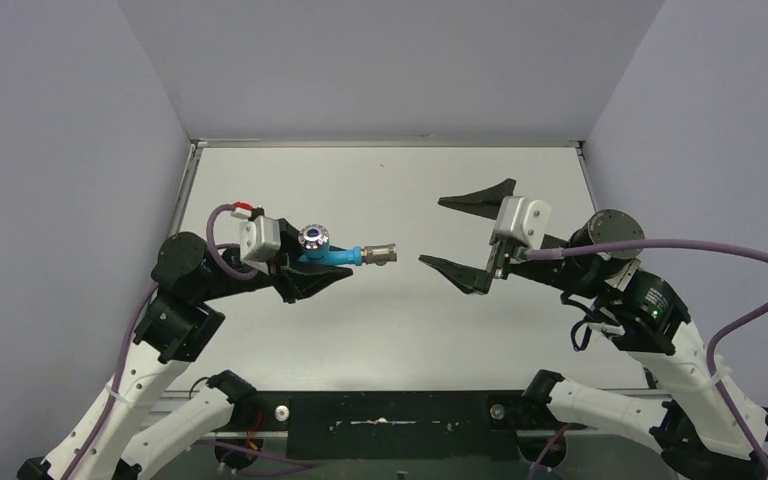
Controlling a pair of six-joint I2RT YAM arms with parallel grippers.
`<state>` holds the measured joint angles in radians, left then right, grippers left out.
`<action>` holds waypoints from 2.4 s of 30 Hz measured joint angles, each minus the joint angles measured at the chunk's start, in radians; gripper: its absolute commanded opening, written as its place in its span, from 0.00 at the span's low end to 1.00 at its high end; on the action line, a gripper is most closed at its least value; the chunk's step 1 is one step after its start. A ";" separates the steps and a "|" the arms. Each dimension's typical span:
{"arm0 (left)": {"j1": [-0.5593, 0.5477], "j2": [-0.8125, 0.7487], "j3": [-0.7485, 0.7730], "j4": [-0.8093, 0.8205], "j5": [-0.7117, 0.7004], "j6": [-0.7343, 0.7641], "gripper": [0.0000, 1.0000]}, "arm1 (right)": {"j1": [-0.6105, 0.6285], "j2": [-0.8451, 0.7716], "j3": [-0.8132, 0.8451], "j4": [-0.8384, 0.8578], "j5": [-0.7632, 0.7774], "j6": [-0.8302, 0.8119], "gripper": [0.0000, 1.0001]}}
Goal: Install the water faucets
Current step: Screw the water faucet onto the adaptor.
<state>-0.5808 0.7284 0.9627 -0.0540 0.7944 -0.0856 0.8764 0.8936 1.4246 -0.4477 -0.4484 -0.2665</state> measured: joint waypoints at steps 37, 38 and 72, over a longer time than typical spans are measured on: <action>0.000 0.177 0.218 -0.212 0.075 -0.577 0.00 | 0.600 0.077 -0.287 0.265 0.895 -1.112 0.66; 0.000 0.177 0.218 -0.212 0.076 -0.577 0.00 | 0.603 0.082 -0.285 0.266 0.898 -1.111 0.64; 0.001 0.124 0.245 -0.428 0.115 0.102 0.00 | 0.517 0.201 -0.015 -0.127 0.577 -0.294 0.00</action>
<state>-0.5797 0.8520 1.2072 -0.4816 0.9092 0.0166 1.3930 1.0943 1.4097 -0.5743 0.1284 -0.5606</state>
